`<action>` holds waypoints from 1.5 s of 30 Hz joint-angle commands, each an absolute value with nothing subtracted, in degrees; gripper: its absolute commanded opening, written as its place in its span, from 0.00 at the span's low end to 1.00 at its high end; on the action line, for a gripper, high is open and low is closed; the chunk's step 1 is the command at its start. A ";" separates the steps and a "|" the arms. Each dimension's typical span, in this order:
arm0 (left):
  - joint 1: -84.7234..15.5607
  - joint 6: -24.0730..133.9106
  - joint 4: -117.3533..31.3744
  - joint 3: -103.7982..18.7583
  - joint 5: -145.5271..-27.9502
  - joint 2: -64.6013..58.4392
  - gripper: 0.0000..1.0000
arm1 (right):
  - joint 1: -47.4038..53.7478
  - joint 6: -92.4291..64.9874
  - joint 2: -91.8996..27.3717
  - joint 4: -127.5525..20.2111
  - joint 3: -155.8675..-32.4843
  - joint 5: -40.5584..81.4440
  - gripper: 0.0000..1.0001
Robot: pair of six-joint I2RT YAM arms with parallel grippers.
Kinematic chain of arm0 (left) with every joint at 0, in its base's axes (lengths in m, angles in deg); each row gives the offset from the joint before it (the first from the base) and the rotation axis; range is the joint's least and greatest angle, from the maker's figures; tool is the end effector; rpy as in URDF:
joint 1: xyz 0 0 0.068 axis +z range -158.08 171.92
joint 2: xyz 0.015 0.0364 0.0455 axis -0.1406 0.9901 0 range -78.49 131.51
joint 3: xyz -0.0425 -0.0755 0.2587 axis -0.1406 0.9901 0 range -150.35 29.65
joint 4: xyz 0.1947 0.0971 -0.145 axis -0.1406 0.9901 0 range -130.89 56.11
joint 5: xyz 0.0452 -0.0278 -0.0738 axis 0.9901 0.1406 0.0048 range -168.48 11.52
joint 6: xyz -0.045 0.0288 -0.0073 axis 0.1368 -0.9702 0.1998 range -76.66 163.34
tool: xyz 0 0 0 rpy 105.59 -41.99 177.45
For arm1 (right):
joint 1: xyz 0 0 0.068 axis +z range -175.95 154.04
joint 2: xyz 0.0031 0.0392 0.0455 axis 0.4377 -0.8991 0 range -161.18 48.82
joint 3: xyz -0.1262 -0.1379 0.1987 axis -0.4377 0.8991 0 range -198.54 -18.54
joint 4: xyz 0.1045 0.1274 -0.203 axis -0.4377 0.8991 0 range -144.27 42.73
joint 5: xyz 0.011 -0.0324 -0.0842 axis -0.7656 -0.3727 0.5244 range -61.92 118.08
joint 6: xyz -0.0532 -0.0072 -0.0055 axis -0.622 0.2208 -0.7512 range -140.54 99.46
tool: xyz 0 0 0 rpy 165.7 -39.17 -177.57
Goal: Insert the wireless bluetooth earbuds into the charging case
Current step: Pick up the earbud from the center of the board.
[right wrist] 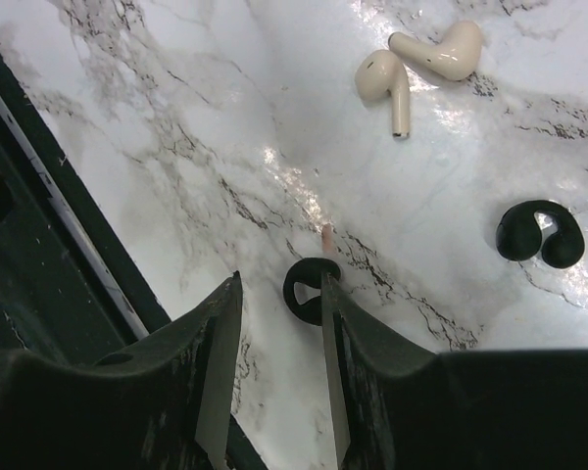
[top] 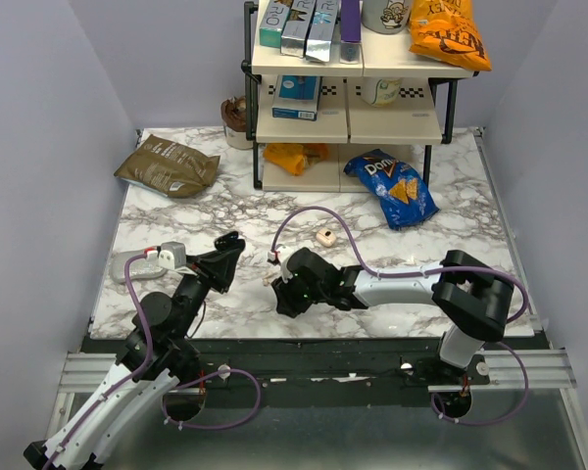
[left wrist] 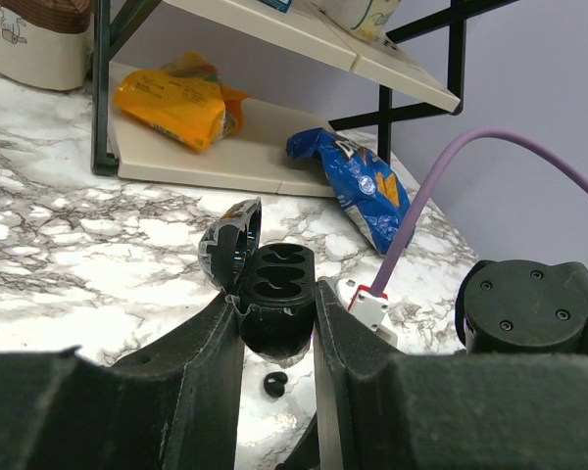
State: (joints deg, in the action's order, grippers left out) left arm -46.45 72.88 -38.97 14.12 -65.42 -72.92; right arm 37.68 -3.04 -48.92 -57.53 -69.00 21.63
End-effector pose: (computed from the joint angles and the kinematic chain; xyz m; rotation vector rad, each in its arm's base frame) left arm 0.0801 -0.0531 0.2557 -0.0801 1.4826 -0.8068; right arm 0.1493 0.3104 0.1598 -1.0291 2.2641 0.7926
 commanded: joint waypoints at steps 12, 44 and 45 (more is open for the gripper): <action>-46.58 73.49 -39.22 13.39 -65.03 -72.51 0.00 | 37.41 -2.34 -50.24 -55.76 -68.02 27.55 0.32; -46.58 74.28 -40.27 13.57 -65.38 -71.46 0.00 | 35.31 0.56 -40.93 -58.74 -60.91 28.97 0.01; -46.67 74.36 -40.62 13.74 -65.47 -71.37 0.00 | 34.43 0.73 -39.18 -59.27 -60.30 27.14 0.01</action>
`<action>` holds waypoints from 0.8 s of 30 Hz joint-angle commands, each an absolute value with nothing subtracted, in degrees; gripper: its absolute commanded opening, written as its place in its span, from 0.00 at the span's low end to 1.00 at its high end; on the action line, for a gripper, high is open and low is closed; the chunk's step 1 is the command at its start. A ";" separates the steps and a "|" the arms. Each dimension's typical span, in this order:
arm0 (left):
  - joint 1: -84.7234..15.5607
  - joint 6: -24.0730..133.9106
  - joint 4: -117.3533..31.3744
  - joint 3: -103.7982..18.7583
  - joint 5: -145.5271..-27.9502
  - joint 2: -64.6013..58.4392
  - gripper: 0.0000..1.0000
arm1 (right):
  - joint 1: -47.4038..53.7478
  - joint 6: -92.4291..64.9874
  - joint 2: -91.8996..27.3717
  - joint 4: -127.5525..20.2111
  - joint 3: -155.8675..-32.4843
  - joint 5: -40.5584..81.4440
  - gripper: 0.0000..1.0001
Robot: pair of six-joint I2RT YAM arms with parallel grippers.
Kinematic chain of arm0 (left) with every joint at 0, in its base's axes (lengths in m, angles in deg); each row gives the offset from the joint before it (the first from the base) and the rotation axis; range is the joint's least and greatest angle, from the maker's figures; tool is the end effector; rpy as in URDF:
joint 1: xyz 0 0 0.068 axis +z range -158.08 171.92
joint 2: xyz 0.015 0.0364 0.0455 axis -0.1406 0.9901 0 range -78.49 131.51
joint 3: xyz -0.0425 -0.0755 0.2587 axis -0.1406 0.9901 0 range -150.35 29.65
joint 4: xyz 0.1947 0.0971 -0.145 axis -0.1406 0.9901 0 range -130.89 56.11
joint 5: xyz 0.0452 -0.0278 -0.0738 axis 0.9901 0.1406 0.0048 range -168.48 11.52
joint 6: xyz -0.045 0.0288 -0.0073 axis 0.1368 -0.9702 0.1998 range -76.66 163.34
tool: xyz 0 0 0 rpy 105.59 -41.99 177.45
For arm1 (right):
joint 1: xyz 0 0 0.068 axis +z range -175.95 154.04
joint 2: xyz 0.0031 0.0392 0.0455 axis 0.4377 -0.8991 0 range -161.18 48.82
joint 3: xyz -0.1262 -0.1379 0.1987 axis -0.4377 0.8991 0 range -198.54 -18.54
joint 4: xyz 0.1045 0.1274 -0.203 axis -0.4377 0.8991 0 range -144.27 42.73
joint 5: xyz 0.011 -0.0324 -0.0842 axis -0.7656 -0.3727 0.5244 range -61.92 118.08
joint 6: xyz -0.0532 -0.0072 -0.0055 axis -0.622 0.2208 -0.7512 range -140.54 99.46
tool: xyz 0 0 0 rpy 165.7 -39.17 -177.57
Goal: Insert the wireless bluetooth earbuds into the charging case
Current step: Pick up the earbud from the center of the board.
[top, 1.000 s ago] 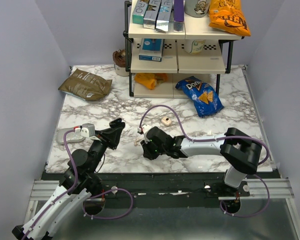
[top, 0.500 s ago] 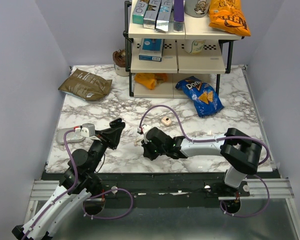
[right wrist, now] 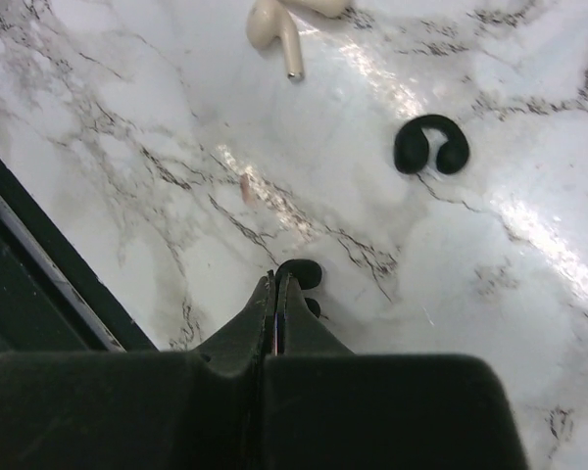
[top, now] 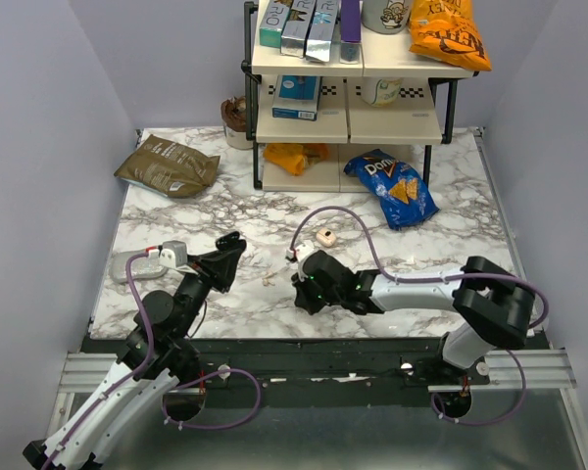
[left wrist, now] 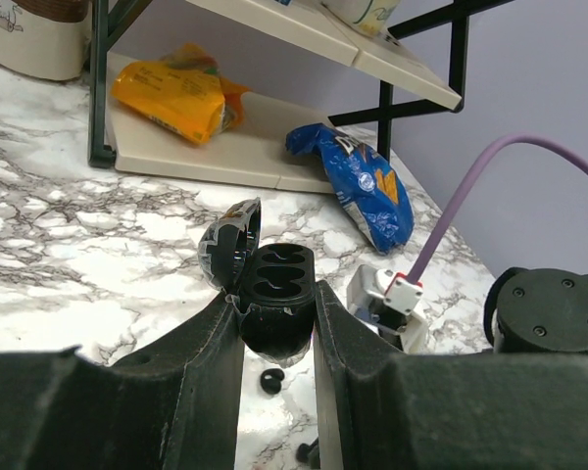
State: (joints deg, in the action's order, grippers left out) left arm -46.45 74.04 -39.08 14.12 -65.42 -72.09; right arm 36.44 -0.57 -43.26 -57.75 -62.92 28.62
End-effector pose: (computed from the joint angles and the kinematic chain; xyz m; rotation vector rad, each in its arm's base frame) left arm 0.0817 -0.0544 0.2548 -0.0936 1.4962 -0.8178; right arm 0.1473 0.2811 0.1601 -0.8824 2.2863 0.6728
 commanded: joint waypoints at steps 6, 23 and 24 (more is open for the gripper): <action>-46.58 74.28 -44.75 14.44 -66.69 -69.79 0.00 | 29.87 1.61 -29.51 -62.35 -56.51 21.32 0.01; -44.83 68.04 -75.41 4.61 -99.10 -38.54 0.00 | 21.86 -1.20 1.35 -36.18 -78.30 -2.67 0.01; -44.21 68.30 -77.17 2.60 -107.66 -36.58 0.00 | 21.77 -1.29 1.96 -35.29 -79.00 -3.46 0.01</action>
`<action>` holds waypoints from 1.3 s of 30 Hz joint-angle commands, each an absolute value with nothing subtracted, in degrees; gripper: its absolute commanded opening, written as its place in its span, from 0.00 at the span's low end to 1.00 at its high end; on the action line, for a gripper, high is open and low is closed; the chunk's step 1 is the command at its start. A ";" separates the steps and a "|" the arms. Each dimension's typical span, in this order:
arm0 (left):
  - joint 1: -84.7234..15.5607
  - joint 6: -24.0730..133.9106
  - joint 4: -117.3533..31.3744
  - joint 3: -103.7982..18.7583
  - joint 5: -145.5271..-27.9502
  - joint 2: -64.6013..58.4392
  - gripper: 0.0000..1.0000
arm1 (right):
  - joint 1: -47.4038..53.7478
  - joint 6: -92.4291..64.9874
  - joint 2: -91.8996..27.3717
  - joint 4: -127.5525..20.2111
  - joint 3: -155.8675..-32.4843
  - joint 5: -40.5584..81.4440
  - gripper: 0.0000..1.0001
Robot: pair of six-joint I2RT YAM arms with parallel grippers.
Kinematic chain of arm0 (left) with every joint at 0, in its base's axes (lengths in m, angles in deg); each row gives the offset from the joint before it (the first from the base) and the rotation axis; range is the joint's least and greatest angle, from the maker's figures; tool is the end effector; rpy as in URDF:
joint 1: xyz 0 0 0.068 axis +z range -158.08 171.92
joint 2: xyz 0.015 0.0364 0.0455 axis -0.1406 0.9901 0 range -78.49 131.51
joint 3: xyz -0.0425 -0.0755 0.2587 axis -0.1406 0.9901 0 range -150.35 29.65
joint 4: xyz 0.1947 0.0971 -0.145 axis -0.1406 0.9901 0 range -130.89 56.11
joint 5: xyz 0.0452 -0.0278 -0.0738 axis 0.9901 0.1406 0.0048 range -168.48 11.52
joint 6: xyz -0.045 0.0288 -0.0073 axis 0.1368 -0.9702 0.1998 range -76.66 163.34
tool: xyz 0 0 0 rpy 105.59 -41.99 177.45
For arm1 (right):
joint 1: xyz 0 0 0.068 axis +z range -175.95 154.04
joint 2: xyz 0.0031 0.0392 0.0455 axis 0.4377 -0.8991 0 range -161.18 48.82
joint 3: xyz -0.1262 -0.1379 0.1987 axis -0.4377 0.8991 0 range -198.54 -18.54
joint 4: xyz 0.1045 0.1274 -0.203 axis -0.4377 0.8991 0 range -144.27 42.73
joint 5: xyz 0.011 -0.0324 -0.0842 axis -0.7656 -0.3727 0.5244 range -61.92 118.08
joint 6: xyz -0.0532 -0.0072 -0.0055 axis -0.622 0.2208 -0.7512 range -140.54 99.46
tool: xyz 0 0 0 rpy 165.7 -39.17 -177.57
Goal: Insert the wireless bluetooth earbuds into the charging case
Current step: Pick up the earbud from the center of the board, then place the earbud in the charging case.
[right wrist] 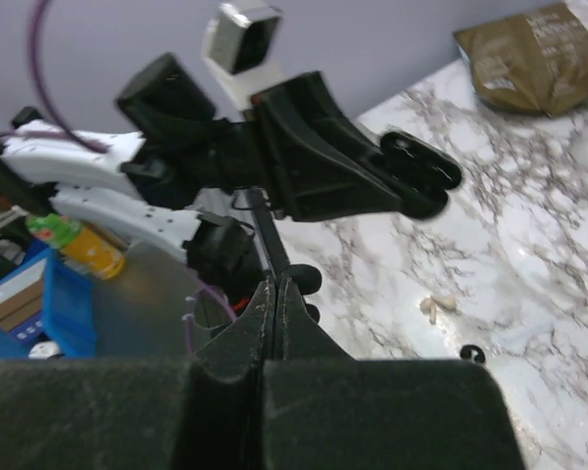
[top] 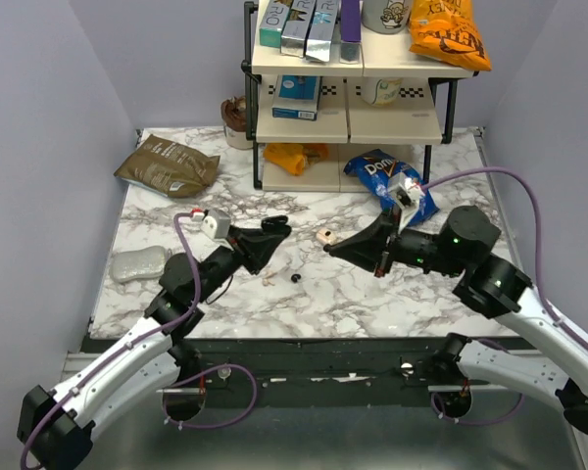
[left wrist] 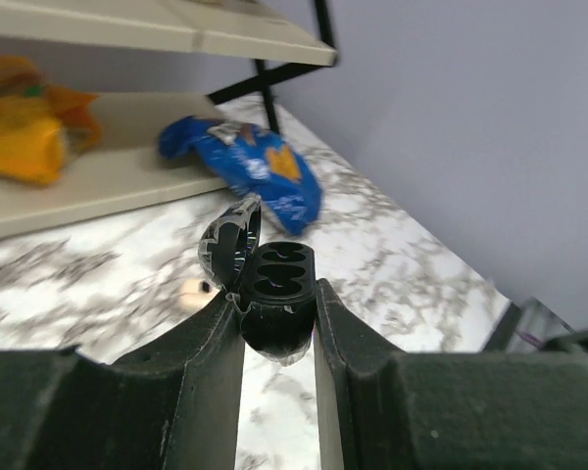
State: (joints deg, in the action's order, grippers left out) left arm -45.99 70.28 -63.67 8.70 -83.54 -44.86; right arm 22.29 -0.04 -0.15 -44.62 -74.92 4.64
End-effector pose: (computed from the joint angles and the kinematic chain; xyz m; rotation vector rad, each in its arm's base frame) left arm 0.1244 -0.1008 0.2836 0.2175 1.4542 -0.9947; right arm 0.1148 0.1500 0.3996 -0.7473 1.5908 1.2311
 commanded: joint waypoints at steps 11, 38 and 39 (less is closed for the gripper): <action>-39.55 81.38 -97.71 -8.23 -139.20 -16.01 0.00 | 21.68 -4.71 3.82 -28.17 -81.47 -10.06 0.01; -41.13 69.62 -82.11 -7.97 -144.48 -20.92 0.00 | 21.68 -5.51 -4.97 -31.32 -84.64 -10.41 0.01; -41.22 69.53 -82.11 -7.88 -144.31 -21.01 0.00 | 21.77 -5.42 -5.15 -31.41 -84.55 -10.33 0.01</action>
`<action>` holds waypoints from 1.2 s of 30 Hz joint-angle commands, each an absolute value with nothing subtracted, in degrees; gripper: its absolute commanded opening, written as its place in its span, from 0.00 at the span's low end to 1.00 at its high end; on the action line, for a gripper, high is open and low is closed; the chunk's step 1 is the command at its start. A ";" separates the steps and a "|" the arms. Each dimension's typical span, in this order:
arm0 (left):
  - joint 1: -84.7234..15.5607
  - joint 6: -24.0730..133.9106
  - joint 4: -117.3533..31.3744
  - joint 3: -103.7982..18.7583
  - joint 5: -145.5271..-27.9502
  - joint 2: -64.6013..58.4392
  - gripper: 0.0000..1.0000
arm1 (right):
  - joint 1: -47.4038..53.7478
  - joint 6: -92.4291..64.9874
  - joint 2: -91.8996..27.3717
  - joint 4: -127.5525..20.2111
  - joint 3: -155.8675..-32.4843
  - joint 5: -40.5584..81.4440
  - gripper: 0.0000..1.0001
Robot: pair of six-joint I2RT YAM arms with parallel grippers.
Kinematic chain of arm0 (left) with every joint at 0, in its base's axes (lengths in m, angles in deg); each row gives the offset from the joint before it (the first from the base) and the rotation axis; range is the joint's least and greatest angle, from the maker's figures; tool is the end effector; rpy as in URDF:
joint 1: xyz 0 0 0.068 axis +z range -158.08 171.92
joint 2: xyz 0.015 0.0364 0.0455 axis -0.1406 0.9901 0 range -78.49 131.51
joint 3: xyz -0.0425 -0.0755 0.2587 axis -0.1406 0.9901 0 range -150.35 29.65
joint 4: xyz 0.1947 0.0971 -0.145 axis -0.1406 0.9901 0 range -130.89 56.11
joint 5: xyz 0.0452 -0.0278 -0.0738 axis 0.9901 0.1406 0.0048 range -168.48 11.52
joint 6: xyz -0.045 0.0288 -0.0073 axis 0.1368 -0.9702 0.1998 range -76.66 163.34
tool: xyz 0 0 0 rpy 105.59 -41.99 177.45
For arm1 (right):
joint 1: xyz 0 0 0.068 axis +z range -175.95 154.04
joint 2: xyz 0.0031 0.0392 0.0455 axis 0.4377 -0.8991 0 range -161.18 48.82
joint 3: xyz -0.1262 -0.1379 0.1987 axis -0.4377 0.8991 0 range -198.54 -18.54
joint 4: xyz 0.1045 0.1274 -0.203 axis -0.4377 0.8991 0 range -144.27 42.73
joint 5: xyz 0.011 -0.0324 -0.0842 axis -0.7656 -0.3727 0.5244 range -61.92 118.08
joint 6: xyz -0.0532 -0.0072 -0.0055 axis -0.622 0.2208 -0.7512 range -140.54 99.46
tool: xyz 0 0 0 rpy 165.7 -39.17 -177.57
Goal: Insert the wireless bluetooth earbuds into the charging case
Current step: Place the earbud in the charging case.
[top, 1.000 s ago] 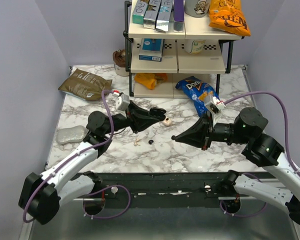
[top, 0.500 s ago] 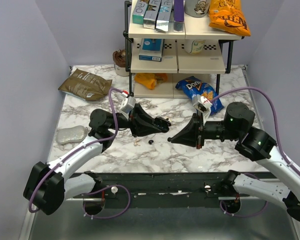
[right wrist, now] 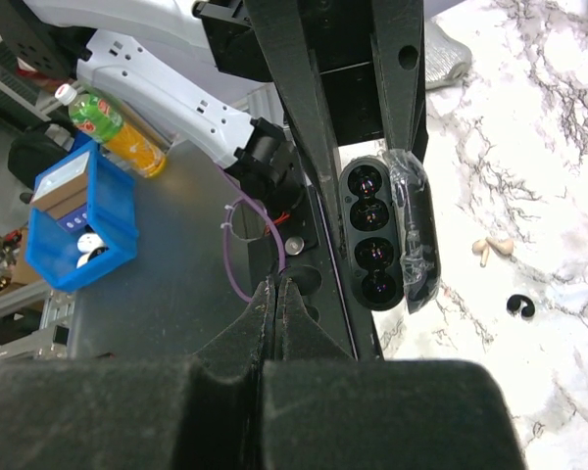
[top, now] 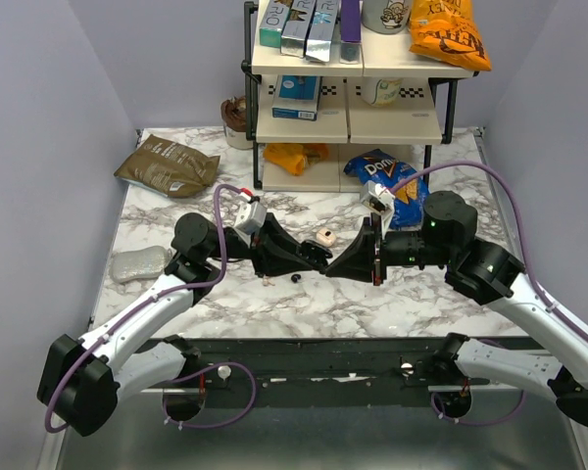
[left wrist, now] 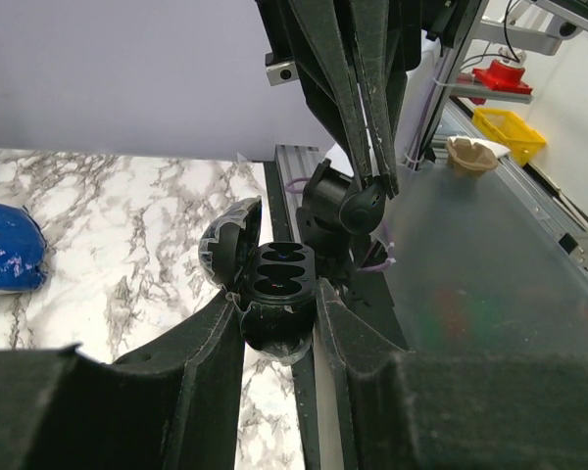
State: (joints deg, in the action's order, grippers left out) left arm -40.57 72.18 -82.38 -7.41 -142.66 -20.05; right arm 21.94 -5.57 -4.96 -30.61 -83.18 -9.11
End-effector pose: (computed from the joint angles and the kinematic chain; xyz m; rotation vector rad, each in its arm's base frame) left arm 0.1649 -0.1429 0.3357 1.1184 1.1690 -1.5282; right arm 0.1134 0.1577 0.4089 -1.0260 1.6740 1.3339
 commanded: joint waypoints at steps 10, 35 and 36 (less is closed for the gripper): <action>-42.62 69.18 -82.19 -7.71 -143.08 -21.97 0.00 | 21.68 -4.98 -5.68 -33.17 -83.23 -8.31 0.01; -43.24 75.94 -94.66 -5.42 -140.09 -22.24 0.00 | 21.51 -4.89 -5.59 -33.96 -81.47 -6.28 0.01; -43.24 76.47 -95.46 -5.42 -140.09 -21.98 0.00 | 21.51 -4.98 -5.50 -34.05 -81.47 -6.28 0.01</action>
State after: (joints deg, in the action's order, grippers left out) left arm -43.04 73.73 -86.95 -6.05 -141.52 -22.17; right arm 21.92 -5.31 -5.92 -33.71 -82.22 -7.25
